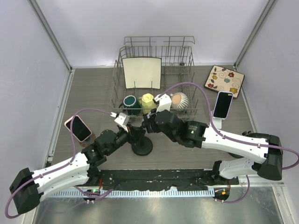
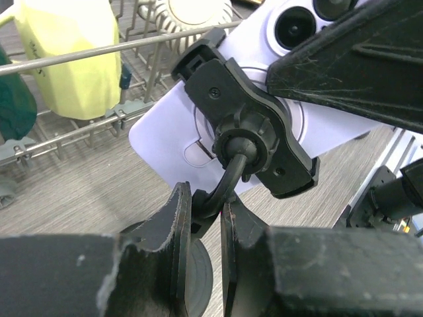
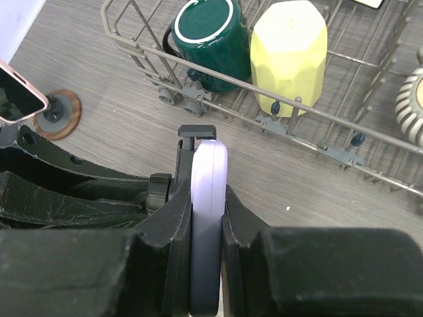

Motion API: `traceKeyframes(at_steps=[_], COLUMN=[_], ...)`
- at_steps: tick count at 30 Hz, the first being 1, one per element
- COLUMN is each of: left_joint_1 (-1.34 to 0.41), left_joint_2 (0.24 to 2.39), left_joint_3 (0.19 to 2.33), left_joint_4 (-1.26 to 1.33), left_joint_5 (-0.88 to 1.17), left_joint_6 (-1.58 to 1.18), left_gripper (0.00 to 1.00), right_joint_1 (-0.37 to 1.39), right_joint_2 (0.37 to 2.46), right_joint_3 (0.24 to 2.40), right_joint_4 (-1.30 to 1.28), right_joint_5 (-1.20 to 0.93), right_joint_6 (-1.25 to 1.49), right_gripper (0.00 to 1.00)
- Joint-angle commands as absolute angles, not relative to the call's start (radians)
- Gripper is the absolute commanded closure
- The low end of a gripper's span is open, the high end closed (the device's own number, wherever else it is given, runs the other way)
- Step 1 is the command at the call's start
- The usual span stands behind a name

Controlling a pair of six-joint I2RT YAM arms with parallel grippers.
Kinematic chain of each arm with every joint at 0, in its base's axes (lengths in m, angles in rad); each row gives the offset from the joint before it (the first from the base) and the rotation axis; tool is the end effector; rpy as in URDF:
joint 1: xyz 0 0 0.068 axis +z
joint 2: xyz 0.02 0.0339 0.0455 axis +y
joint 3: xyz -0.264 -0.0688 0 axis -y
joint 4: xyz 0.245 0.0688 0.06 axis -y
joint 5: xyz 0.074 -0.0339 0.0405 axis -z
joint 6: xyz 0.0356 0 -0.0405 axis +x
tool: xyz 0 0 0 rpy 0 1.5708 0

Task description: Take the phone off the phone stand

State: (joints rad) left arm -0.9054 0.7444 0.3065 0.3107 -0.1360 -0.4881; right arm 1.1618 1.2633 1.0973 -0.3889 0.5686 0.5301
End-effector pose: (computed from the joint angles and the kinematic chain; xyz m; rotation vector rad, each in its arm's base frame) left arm 0.1159 -0.1398 0.2290 0.2645 1.7649 -0.9133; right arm 0.1290 0.2493 0.3290 -0.3174 2.0366 0.4536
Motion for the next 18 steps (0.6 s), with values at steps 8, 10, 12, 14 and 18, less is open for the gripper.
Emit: traceKeyframes(at_steps=[8, 10, 12, 14, 18], left_joint_1=[-0.847, -0.847, -0.848, -0.848, -0.848], left_joint_2=[0.828, 0.842, 0.867, 0.885, 0.945], left_joint_3=[0.394, 0.408, 0.431, 0.455, 0.492], left_joint_4=[0.31, 0.313, 0.311, 0.317, 0.333], left_joint_5=[-0.022, -0.006, -0.003, 0.027, 0.075], left_joint_6=[-0.275, -0.252, -0.218, -0.201, -0.164], left_gripper=[0.5, 0.45, 0.39, 0.36, 0.34], right_joint_1=[1.135, 1.134, 1.134, 1.134, 1.134], right_joint_2=[1.298, 1.31, 1.315, 1.321, 1.338], right_joint_3=[1.158, 1.175, 1.184, 1.2, 1.219], right_joint_4=[-0.586, -0.586, -0.584, -0.586, -0.601], right_joint_5=[0.565, 0.545, 0.532, 0.517, 0.509], right_joint_6=[0.144, 0.147, 0.152, 0.16, 0.17], right_gripper=[0.99, 0.99, 0.99, 0.99, 0.99])
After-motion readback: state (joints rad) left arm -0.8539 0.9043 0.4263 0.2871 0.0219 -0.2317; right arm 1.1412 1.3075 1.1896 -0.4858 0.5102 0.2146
